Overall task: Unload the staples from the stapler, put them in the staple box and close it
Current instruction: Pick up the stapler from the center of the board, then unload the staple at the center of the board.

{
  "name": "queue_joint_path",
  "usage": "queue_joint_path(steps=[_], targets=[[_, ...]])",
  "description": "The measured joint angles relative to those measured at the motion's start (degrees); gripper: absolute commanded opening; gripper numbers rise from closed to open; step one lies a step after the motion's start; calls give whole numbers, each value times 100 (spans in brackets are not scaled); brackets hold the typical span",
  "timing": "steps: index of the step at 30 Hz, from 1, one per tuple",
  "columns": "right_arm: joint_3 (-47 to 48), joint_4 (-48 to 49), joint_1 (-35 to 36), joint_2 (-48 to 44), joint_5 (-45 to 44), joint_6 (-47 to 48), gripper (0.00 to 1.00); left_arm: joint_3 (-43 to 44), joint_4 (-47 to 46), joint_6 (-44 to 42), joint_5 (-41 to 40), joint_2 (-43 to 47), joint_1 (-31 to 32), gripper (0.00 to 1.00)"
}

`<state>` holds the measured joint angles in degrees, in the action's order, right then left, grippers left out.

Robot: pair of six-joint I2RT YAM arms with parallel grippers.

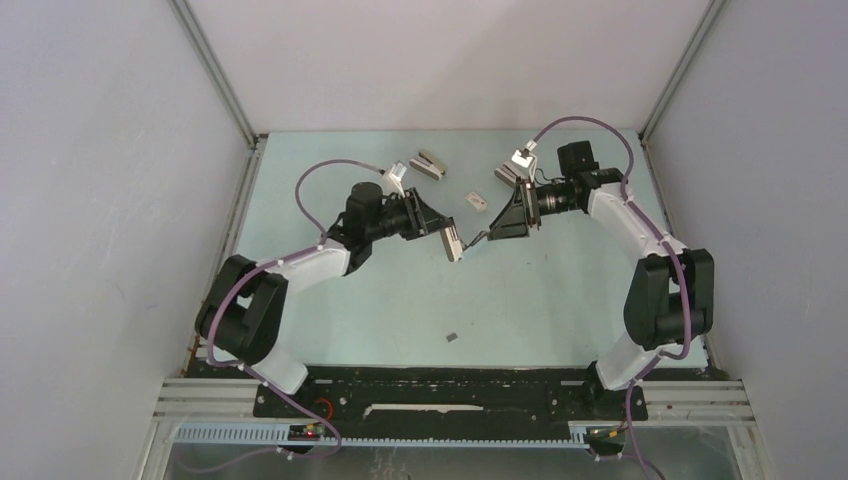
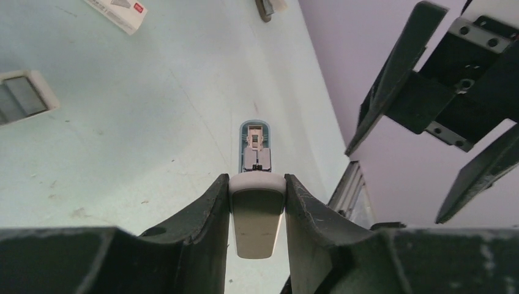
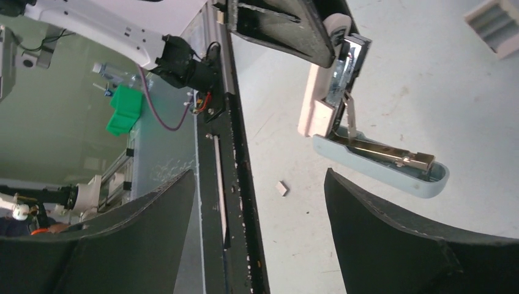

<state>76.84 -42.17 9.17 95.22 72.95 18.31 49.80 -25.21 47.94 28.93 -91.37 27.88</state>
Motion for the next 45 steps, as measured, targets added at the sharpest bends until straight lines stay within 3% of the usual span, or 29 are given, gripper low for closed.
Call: queue_joint_path(steps=[6, 13, 16, 21, 25, 30, 34, 39, 45], targets=[[-83, -291, 66, -61, 264, 636, 85, -20, 984, -1156, -42, 431, 0, 0], [-83, -944, 92, -57, 389, 2277, 85, -11, 2175, -2634, -140, 1115, 0, 0], [-83, -1036, 168, -26, 332, 2846, 85, 2, 2448, -2896, -111, 1178, 0, 0], [-85, -824, 538, 101, -31, 2986, 85, 24, 2708, -2791, 116, 1152, -46, 0], [-297, -181, 765, 157, -374, 2347, 85, 17, 2490, -2028, 555, 984, -343, 0], [-417, 706, 776, 533, -590, 918, 85, -321, 1360, -654, 1005, 874, -883, 0], [-490, 1193, 741, 758, -634, -55, 86, -372, 975, 20, 1241, 789, -981, 0], [-638, 2124, 621, 765, -605, -1779, 86, -372, 713, 608, 1462, 719, -988, 0], [-1543, 3803, 468, 833, -470, -3985, 85, -479, 289, 1268, 1526, 605, -1038, 0]])
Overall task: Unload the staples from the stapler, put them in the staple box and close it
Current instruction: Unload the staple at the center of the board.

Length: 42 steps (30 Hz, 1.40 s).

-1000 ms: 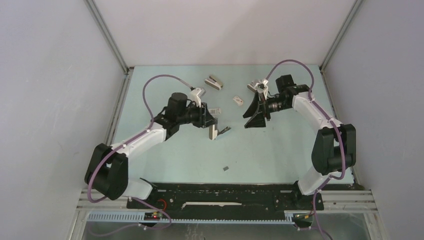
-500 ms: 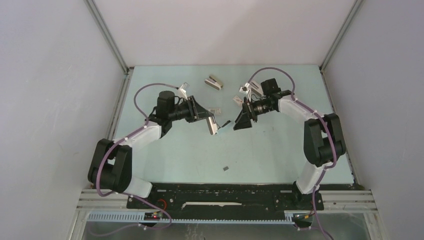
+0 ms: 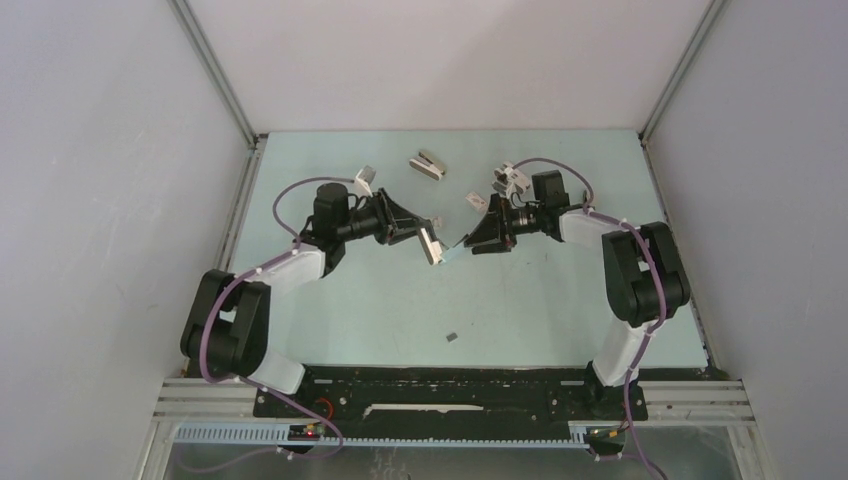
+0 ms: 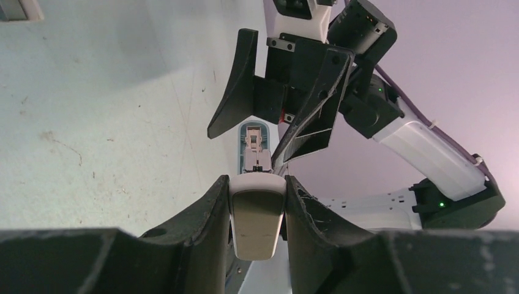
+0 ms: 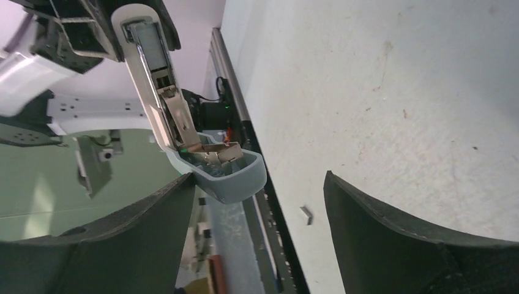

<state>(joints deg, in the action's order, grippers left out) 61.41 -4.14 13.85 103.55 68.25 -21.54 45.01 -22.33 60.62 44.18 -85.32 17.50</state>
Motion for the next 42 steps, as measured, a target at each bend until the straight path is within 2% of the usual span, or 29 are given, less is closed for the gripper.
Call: queue_joint_path(steps=[4, 12, 15, 20, 29, 31, 34, 35, 38, 42], targets=[[-221, 761, 101, 105, 125, -946, 84, -205, -273, 356, -2, -63, -13, 0], [-560, 2962, 199, 243, 452, -3016, 80, -310, -785, 892, -2, -129, -13, 0], [-570, 3333, 216, 275, 479, -3434, 76, -391, -1047, 1095, -9, -133, -13, 0], [-656, 3853, 232, 275, 498, -3954, 56, -621, -1473, 1495, -74, -260, -13, 0], [-846, 4614, 229, 483, 494, -4811, 54, -1067, -2461, 2354, -343, -551, -13, 0], [-868, 4741, 227, 511, 494, -4946, 46, -1147, -2601, 2476, -396, -588, -13, 0], [-885, 4922, 227, 542, 496, -5128, 21, -1224, -2789, 2625, -498, -616, -13, 0], [-885, 4970, 227, 546, 505, -5237, 17, -1250, -2850, 2662, -549, -625, -11, 0], [-887, 4988, 227, 551, 481, -5342, 9, -1364, -3080, 2857, -682, -691, -4, 0], [-960, 4651, 199, 553, 367, -5294, 3, -1637, -3298, 3244, -984, -761, 33, 0]])
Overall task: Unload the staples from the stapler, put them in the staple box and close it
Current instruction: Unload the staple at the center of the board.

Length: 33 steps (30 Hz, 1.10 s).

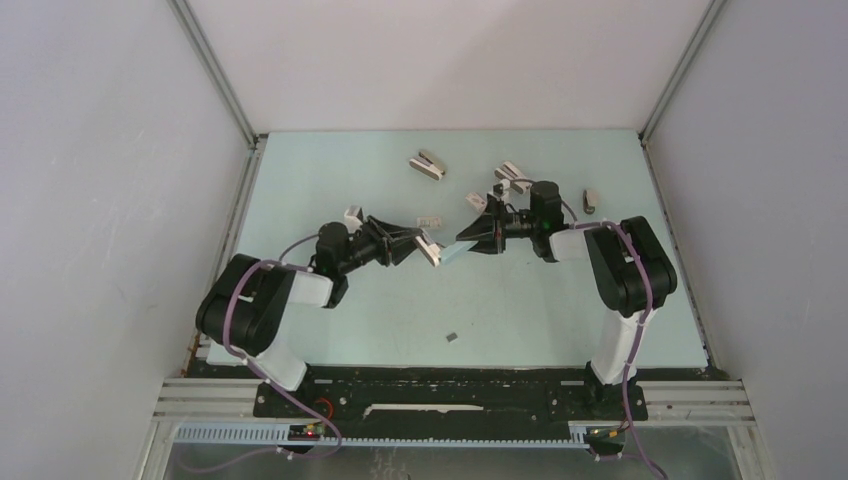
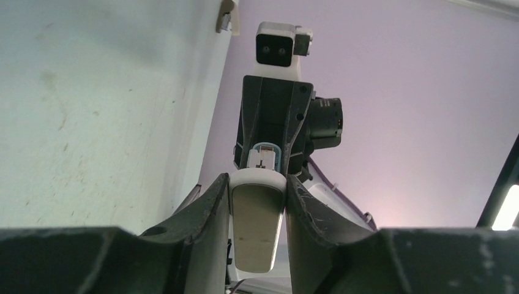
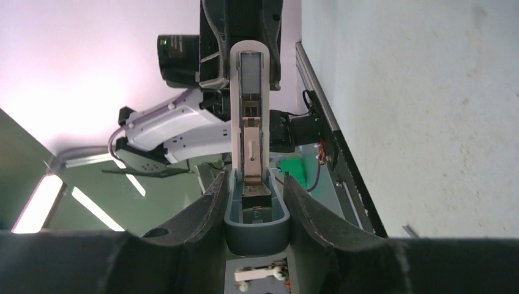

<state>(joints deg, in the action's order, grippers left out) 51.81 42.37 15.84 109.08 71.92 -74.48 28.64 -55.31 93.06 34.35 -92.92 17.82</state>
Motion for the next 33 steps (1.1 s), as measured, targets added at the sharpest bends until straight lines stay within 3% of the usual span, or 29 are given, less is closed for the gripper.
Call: queue_joint_path(steps=[10, 18, 24, 33], targets=[[-511, -1344, -258, 59, -328, 199, 0, -822, 219, 1075, -911, 11, 367, 0], [-667, -2151, -256, 120, -557, 227, 0, -859, 2006, 1360, -1392, 719, 632, 0], [-651, -2533, -127, 105, -918, 490, 0, -400, 3488, 1456, -1663, 741, 721, 0], [-625, -2743, 37, 52, -1366, 610, 0, -57, 4347, 1718, -2020, 509, 861, 0]])
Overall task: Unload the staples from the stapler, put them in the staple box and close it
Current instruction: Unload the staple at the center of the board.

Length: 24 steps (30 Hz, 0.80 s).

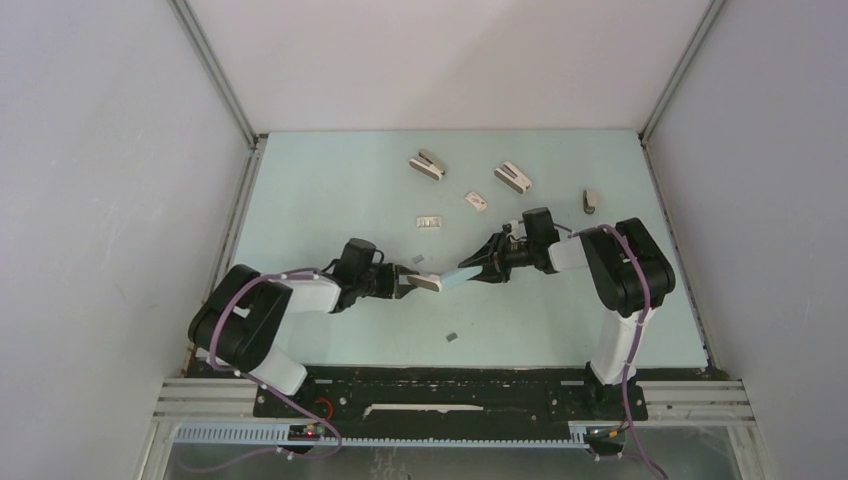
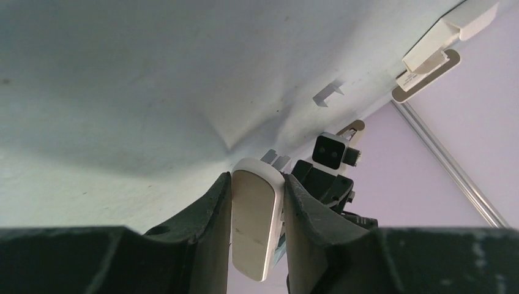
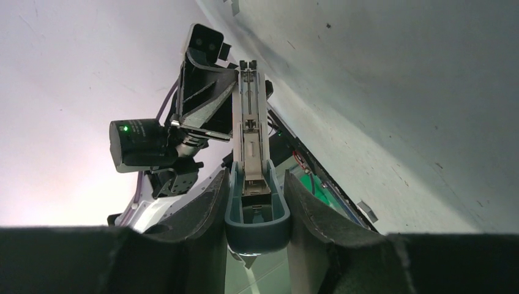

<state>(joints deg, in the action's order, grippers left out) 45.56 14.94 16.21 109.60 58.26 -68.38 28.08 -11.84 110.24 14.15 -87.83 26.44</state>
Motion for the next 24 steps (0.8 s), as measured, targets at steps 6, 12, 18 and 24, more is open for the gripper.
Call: queue_joint_path(steps=[6, 12, 18, 24], targets=[[55, 55, 57, -2, -15, -94, 0, 101, 92, -26, -76, -31, 9, 0], [297, -133, 201, 0, 264, -131, 0, 350, 328, -538, -157, 131, 2, 0], [592, 181, 361, 0, 699, -131, 0, 400, -363, -1198, 63, 203, -35, 0], [855, 597, 372, -105, 1021, -94, 0, 409, -1561, -1644, 568, 81, -52, 24]])
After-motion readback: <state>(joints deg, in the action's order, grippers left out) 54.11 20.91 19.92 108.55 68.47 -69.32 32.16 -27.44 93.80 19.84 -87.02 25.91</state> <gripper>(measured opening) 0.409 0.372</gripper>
